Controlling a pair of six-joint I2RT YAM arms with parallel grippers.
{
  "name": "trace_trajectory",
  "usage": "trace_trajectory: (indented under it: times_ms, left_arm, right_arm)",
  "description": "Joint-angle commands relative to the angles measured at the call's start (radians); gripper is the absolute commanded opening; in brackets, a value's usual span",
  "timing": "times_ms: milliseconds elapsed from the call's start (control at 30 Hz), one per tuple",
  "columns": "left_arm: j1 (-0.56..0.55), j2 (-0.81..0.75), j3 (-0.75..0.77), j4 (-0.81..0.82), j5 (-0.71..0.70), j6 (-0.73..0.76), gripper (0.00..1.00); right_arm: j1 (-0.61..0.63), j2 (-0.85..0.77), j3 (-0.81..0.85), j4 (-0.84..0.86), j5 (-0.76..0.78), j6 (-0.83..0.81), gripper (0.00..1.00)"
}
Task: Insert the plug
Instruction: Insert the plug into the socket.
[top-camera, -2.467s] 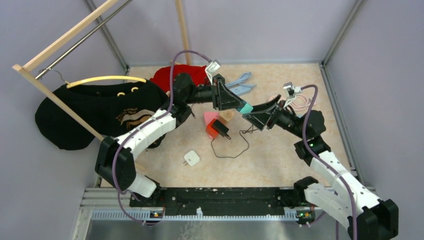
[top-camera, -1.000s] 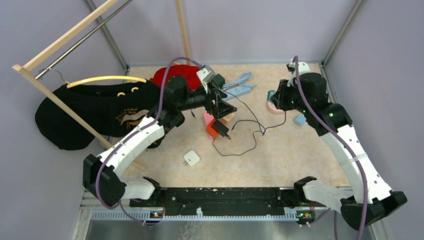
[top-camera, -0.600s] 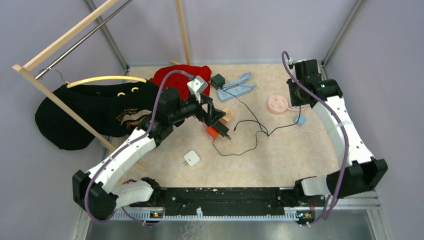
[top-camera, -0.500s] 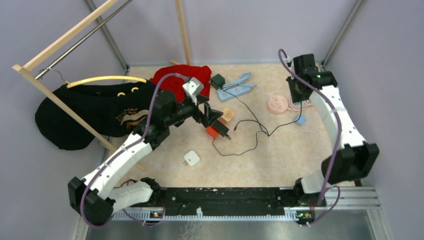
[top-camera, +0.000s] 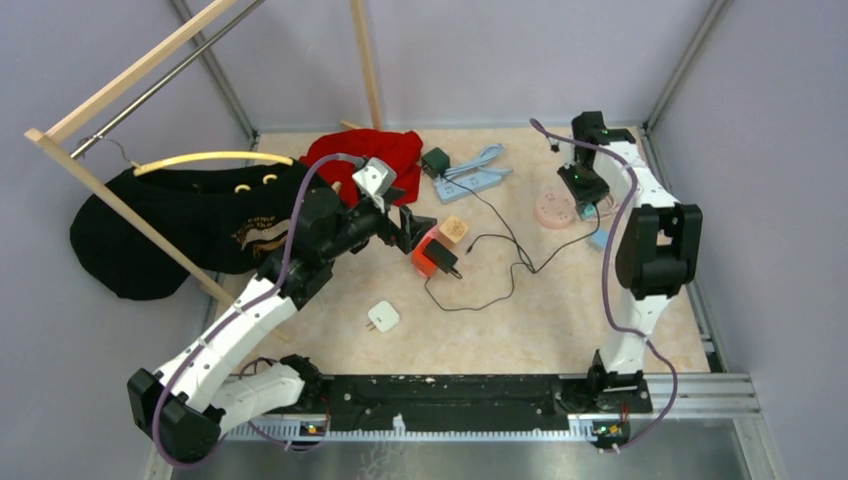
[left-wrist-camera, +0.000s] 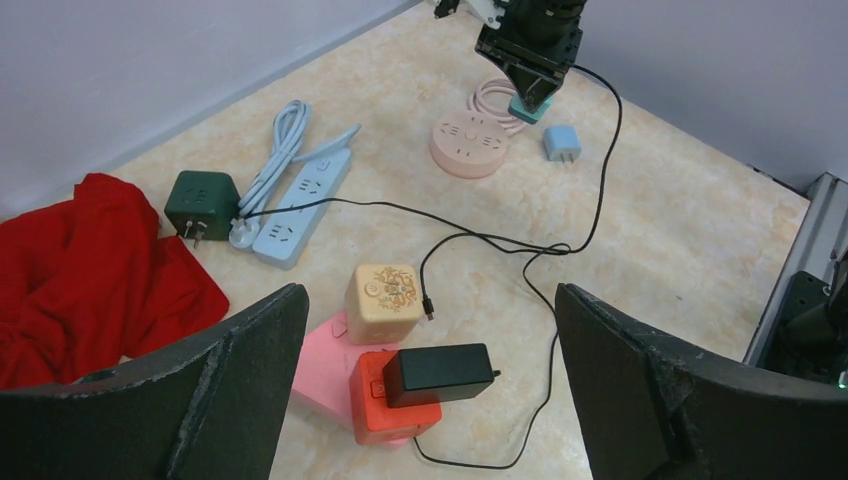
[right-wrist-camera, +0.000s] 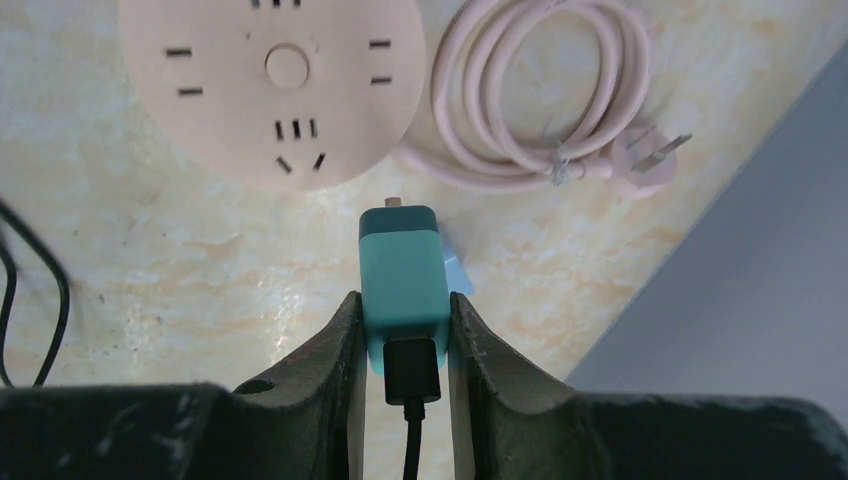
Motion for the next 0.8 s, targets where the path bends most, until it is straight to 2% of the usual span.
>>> trace_trajectory:
  times_ms: [0, 167, 467, 767]
  left_arm:
    - [-0.001, -0.026, -0.002, 0.032, -0.038, 0.023, 0.99]
    - [-0.001, -0.021, 0.006, 0.032, -0.032, 0.019, 0.99]
    - [-0.001, -0.020, 0.007, 0.032, -0.026, 0.020, 0.99]
    - [-0.001, -0.021, 0.007, 0.004, -0.025, 0.019, 0.99]
  right_arm:
    - [-0.028, 0.085, 0.196, -0.021, -0.069, -0.078, 0.00]
    - [-0.030, 0.232, 0.398, -0.166, -0.128, -0.115, 0.00]
    - [-0.034, 0.352, 0.560, -0.273, -0.148, -0.165, 0.00]
    - [-0.037, 0.400, 0.592, -0.301, -0.180, -0.175, 0.00]
